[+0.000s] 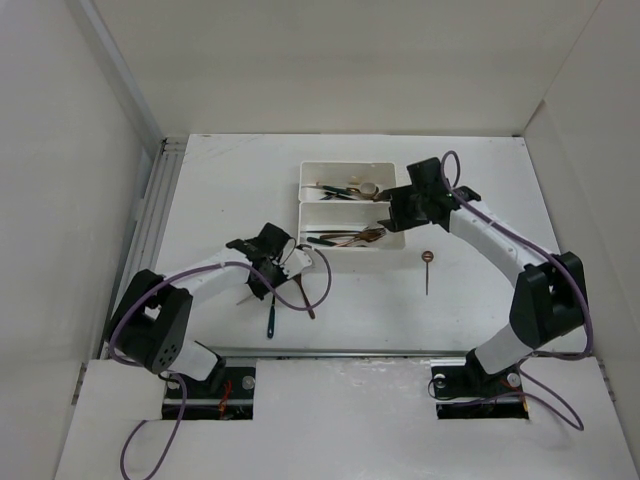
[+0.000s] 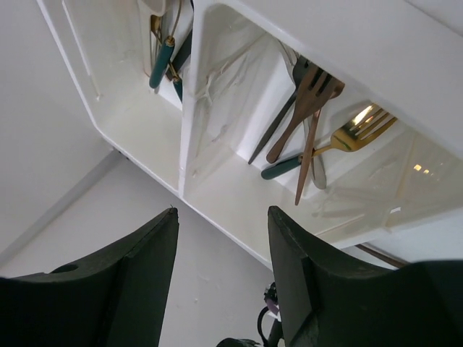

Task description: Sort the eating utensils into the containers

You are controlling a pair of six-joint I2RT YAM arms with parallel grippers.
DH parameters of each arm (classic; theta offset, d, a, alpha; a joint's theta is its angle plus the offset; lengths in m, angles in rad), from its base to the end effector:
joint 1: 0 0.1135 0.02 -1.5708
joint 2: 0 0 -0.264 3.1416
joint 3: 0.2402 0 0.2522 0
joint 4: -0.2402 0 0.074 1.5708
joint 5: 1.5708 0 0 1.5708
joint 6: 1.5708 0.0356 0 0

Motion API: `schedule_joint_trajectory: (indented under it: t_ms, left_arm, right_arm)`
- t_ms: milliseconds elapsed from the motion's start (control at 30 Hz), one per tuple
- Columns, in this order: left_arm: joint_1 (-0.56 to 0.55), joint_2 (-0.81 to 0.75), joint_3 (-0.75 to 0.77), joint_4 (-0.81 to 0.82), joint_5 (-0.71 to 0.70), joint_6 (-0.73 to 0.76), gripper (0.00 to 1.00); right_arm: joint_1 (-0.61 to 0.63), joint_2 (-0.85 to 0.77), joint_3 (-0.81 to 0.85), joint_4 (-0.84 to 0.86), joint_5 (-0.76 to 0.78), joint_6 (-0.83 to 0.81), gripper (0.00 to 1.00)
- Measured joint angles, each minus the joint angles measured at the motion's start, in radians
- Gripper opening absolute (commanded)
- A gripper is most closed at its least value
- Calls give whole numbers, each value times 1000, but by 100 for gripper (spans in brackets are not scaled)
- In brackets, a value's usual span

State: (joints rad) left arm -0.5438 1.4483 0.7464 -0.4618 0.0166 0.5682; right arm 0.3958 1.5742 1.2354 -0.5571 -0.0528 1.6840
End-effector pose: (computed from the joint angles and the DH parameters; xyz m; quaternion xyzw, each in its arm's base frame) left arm 0.2196 -0.1334 0.1625 0.5183 0.8309 -0.0057 0.2022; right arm 0.3133 0.1329 0.2671 0.5594 0.7595 0.2980 0.1461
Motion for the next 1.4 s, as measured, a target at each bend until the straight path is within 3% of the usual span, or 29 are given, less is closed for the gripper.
schedule_joint_trajectory:
  t_ms: [300,467,567,733,900,1033,1133,1400]
  left_arm:
    - [50,-18,24,-88,35,63,0]
    - [59,-82,163,-236,87,175,0]
    - [35,-104,265,-303,122,229,0]
    - [-50,-103,301,-408,163,300,0]
    - [-85,-22,442,-504,192,340,0]
    - [-84,90,669,-465,212,340,0]
    - [-90,184,809,-381,193,346,0]
    - [-164,354,806,-171,59,410,0]
  right_arm:
    - [-45,-11,-10,43,-5,-91,58]
    - [-111,-6,-11,101,-91,-155,58]
    - [-148,-3,-36,150,-140,-179,58]
    - [-193,-3,-74,167,-174,-222,58]
    - [-266,-9,-74,170,-187,-305,58]
    - [-324,-43,-74,131,-146,-414,59]
    - [-354,-86,-74,75,-103,-504,66]
    - [-397,-121,-173,-23,-31,-707,66]
